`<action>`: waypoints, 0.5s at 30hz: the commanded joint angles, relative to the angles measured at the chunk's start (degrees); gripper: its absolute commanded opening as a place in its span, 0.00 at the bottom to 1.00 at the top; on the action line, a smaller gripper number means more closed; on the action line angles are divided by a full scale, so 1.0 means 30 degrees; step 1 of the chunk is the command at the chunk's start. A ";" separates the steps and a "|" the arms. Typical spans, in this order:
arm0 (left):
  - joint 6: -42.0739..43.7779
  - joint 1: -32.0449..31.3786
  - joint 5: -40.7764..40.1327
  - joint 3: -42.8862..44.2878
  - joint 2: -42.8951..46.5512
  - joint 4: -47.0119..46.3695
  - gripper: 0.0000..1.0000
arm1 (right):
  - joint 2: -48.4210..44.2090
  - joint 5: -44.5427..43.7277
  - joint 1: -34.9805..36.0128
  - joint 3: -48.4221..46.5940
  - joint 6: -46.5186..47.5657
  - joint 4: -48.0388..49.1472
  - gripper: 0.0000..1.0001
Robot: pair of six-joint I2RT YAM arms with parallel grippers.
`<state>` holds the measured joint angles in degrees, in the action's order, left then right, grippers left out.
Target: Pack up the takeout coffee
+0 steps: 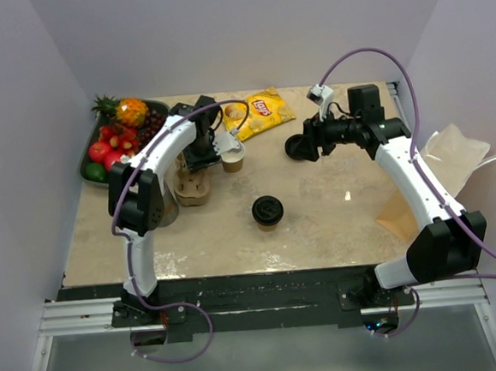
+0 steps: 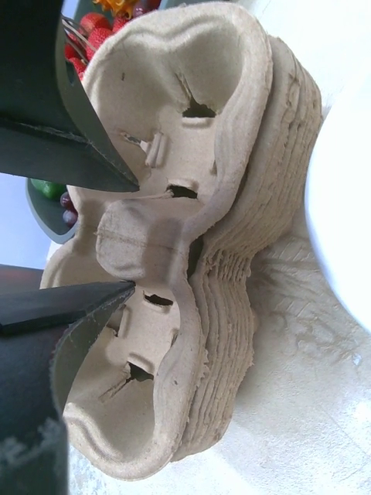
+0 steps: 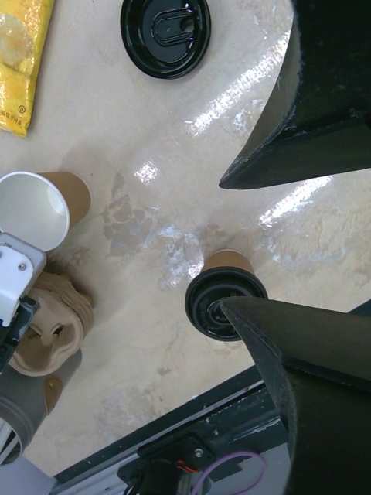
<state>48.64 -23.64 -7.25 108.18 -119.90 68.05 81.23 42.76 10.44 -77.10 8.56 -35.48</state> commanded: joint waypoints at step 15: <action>-0.0101 0.0145 -0.0338 0.0736 0.0004 0.0138 0.43 | -0.0623 0.0131 -0.0168 -0.0081 -0.0391 0.0608 0.61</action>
<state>48.56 -23.64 -7.25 108.18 -120.44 68.51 81.23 42.76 10.24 -77.10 8.40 -35.11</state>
